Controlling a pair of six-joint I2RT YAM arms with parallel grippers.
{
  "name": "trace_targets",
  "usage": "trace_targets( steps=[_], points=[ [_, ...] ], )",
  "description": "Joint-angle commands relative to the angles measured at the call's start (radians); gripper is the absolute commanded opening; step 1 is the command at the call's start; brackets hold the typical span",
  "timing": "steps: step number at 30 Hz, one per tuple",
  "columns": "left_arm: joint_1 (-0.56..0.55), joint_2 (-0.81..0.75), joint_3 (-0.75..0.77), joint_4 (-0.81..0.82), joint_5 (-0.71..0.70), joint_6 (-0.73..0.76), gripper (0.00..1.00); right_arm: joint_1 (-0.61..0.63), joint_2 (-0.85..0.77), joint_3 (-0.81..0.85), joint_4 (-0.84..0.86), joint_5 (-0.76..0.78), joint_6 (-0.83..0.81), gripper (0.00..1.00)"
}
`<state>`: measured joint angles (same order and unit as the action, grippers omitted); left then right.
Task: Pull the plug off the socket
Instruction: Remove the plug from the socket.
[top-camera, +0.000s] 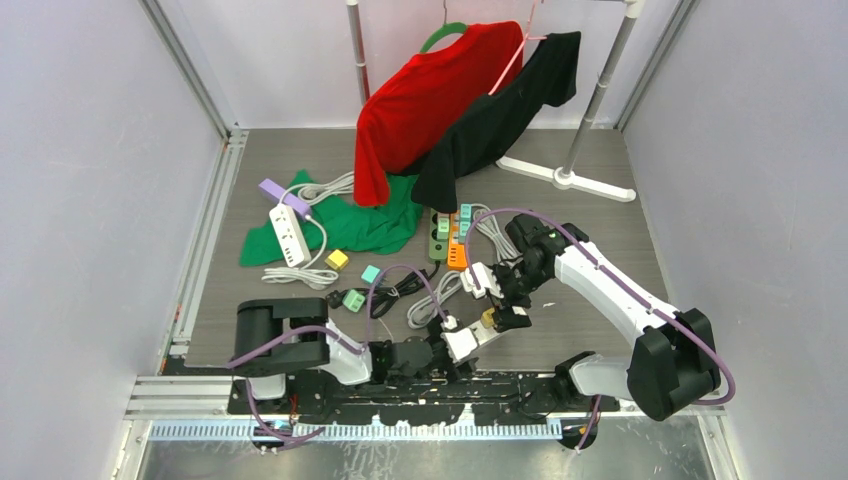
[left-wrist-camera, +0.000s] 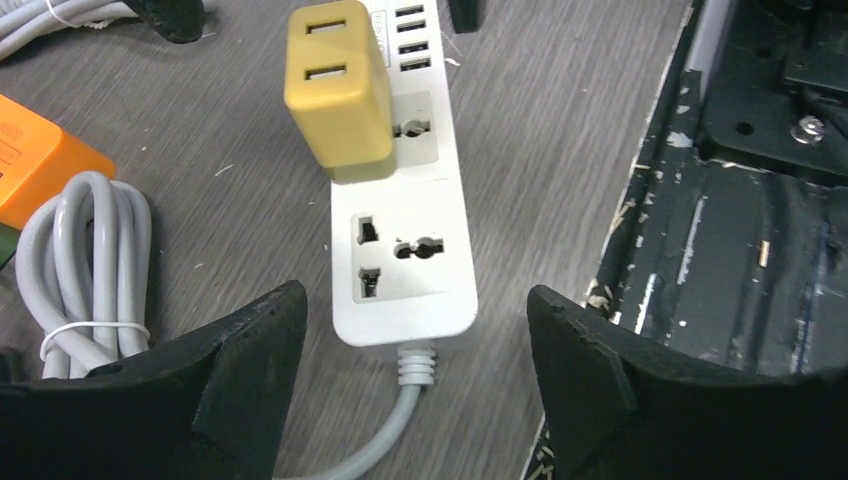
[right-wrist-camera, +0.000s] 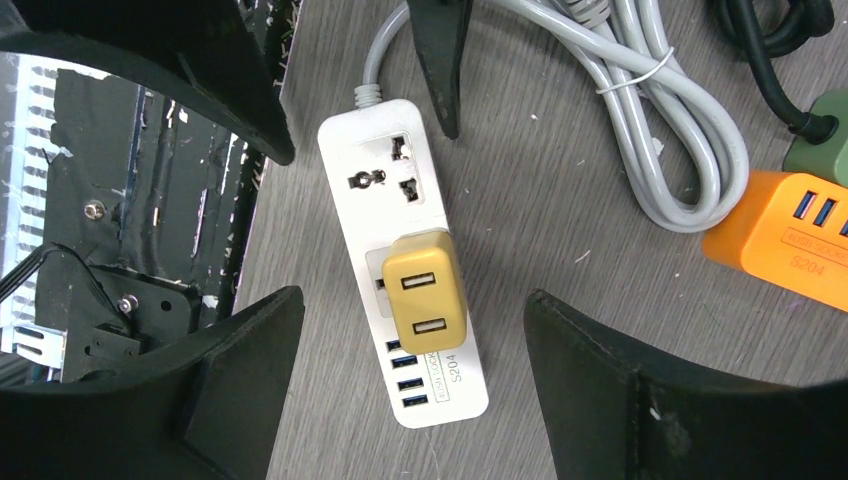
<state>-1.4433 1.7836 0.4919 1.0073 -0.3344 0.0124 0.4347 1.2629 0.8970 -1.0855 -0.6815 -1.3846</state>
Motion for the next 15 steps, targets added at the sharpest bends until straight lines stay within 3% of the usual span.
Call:
trace_targets(
  steps=[1,4,7,12,15],
  points=[
    [0.026,0.028,0.033,0.113,-0.039,-0.083,0.77,-0.006,-0.013,0.011,-0.001,-0.006,-0.01,0.86],
    [0.054,0.043,0.03,0.118,-0.003,-0.132,0.74,-0.006,-0.011,0.01,-0.001,-0.005,-0.01,0.86],
    [0.079,0.055,0.028,0.124,0.038,-0.17,0.61,-0.008,-0.007,0.008,0.001,-0.004,-0.01,0.86],
    [0.087,0.078,0.015,0.163,0.066,-0.18,0.53,-0.008,0.003,-0.001,0.007,-0.015,-0.015,0.86],
    [0.09,0.089,0.008,0.186,0.081,-0.172,0.41,-0.007,0.014,-0.015,0.024,-0.02,-0.02,0.86]
  ],
)
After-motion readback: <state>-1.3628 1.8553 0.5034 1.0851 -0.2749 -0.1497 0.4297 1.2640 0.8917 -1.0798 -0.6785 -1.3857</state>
